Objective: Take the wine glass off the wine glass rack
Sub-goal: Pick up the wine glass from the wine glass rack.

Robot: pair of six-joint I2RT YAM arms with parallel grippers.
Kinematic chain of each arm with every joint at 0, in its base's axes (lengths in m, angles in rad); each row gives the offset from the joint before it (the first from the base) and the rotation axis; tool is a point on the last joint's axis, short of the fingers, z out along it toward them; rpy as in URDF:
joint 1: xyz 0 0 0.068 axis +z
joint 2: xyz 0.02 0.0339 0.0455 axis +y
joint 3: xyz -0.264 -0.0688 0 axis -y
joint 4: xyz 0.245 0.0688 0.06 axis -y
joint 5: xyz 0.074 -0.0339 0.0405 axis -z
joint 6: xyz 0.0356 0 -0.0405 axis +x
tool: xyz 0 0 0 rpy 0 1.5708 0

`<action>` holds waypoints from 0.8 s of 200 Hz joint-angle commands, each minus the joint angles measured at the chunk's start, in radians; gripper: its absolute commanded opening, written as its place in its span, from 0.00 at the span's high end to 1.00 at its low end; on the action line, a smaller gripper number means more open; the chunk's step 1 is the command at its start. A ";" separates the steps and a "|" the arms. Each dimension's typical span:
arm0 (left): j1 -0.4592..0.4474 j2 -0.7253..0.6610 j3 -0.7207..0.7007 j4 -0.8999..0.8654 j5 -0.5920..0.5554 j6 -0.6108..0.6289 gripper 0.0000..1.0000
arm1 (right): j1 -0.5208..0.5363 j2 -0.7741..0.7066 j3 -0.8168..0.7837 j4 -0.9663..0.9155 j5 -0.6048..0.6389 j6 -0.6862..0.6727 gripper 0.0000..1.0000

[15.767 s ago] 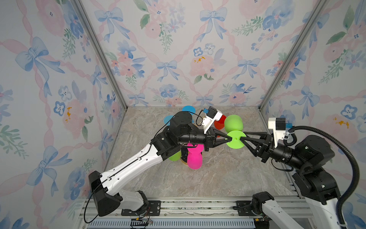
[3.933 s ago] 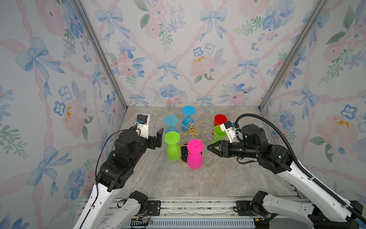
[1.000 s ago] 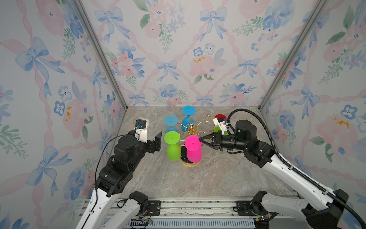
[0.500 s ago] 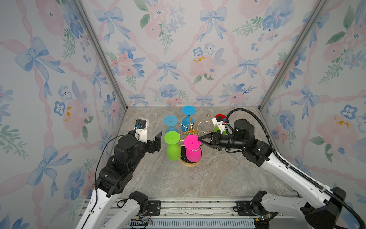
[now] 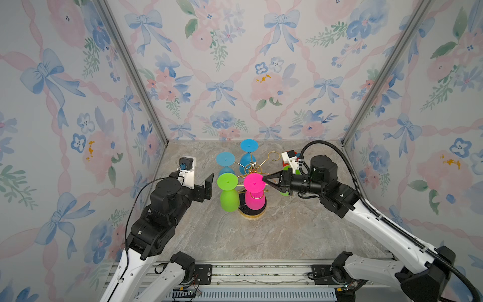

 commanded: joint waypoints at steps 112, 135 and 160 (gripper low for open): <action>0.010 -0.004 0.017 -0.003 -0.002 0.024 0.07 | 0.024 0.051 0.051 -0.019 0.014 -0.064 1.00; 0.010 -0.003 0.017 -0.002 -0.003 0.023 0.07 | 0.038 0.051 0.076 -0.068 0.030 -0.107 1.00; 0.009 0.000 0.017 -0.002 -0.002 0.020 0.07 | 0.055 0.053 0.105 -0.117 0.048 -0.146 1.00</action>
